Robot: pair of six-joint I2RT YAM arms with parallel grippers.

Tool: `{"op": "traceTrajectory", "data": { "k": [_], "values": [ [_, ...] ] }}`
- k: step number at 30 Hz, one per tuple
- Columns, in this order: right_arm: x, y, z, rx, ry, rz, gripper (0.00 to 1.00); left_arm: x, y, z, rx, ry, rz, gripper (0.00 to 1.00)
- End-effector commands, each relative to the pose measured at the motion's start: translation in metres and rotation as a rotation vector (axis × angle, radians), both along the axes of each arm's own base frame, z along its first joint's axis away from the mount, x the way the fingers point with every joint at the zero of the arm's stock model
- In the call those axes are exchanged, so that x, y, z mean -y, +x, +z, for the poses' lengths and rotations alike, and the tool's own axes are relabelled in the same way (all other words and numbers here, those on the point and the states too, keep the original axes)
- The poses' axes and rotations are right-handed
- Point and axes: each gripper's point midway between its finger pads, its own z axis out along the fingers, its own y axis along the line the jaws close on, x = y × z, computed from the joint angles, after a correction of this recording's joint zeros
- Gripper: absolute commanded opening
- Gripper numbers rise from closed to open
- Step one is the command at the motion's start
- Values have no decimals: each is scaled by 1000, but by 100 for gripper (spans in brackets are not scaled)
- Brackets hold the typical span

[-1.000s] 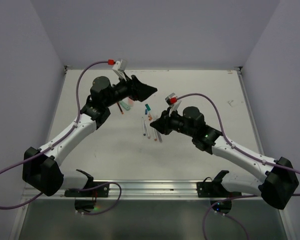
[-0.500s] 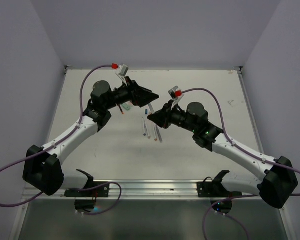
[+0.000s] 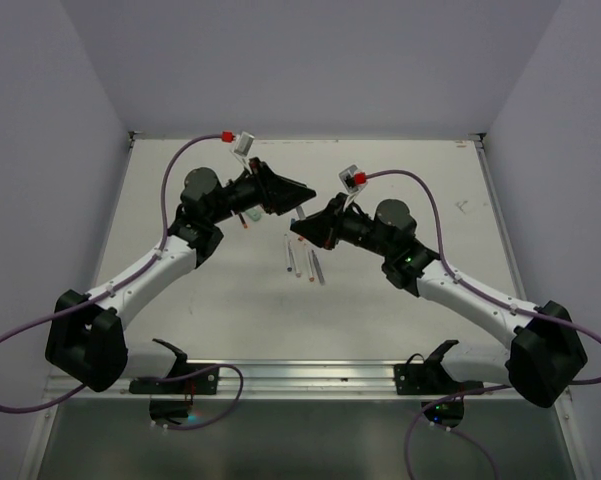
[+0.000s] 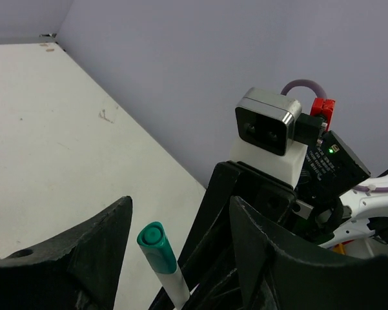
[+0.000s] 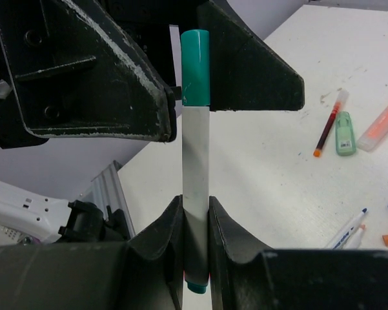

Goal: Open the pen caps

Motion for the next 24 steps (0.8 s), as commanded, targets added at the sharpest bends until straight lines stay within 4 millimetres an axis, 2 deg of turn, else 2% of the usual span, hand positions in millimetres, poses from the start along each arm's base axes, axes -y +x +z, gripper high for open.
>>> {"op": "traceTrajectory", "data": {
  "k": [1,5,12,15,16,19,24],
  "values": [
    [-2,-2,12,23,61,36,0,-5,-7,26,61,-62,2,64],
    [-3,-5,0,0,46,63,0,-7,-7,31,64,-73,15,60],
    [-1,-8,-8,-19,45,84,0,-7,-6,36,63,-82,14,51],
    [1,-7,-8,-15,48,83,0,-7,-6,35,61,-80,13,44],
    [1,-7,-8,-15,47,87,0,-7,-7,35,61,-80,11,38],
    [2,-6,-9,-20,48,86,0,-7,-8,35,61,-78,7,29],
    [2,-8,-8,-31,61,109,0,-6,-9,35,67,-73,-4,28]
  ]
}}
